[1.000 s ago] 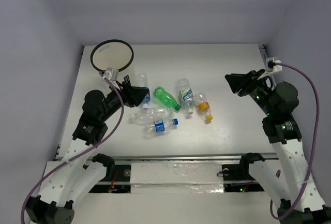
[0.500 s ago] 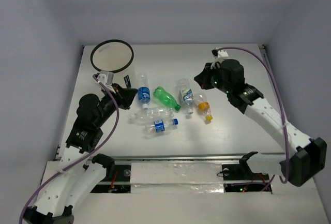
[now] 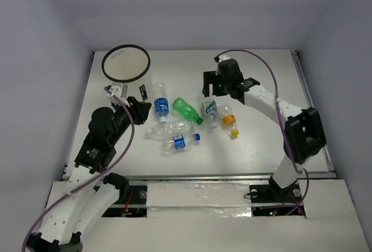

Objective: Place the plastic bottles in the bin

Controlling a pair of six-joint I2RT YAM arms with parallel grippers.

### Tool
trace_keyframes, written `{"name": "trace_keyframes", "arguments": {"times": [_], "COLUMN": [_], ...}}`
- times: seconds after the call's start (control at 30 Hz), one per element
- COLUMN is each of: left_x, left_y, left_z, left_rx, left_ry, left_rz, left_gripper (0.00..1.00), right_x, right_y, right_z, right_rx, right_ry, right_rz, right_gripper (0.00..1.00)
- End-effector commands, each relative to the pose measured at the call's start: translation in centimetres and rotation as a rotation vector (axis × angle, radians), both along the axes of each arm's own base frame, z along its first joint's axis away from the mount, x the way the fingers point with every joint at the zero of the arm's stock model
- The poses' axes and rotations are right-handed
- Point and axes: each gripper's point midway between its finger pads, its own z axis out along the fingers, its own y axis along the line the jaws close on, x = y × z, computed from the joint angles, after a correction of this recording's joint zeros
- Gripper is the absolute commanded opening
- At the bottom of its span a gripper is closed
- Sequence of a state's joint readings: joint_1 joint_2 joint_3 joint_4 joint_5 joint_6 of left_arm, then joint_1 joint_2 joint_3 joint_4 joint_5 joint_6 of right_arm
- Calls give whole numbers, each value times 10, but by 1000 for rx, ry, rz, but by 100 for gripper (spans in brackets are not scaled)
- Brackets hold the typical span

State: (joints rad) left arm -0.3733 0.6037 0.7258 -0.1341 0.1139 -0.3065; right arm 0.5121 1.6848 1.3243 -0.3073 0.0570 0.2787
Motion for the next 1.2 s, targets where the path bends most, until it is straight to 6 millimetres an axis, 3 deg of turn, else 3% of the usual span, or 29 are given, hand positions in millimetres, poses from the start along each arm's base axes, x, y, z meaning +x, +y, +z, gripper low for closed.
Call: {"name": "trace_keyframes", "arguments": {"times": [0.0, 0.03, 0.5, 0.73, 0.83, 0.93, 1.07, 1.1, 1.17], "left_x": [0, 0, 0, 0, 1, 1, 1, 1, 1], "left_y": [0, 0, -1, -3, -3, -3, -2, -1, 0], "left_z": [7, 7, 6, 4, 5, 5, 7, 5, 7], "left_rx": [10, 10, 14, 17, 17, 18, 16, 18, 17], "left_ry": [-43, -42, -42, -35, -37, -39, -43, -39, -43], "left_rz": [3, 1, -7, -17, -14, -14, -9, -8, -2], "left_gripper": [26, 26, 28, 28, 28, 28, 28, 28, 28], "right_x": [15, 18, 40, 52, 55, 57, 52, 49, 45], "right_y": [12, 14, 26, 25, 27, 25, 18, 16, 15], "right_z": [5, -11, -68, -84, -75, -49, 0, 28, 60], "right_rx": [-12, -30, -91, -118, -91, -60, -35, -9, 30], "right_ry": [-14, 19, 112, 123, 93, 41, -41, -87, -143], "right_rz": [28, 28, 39, -4, -17, -35, -49, -49, -43], "right_gripper": [87, 87, 86, 76, 63, 52, 51, 51, 51]}}
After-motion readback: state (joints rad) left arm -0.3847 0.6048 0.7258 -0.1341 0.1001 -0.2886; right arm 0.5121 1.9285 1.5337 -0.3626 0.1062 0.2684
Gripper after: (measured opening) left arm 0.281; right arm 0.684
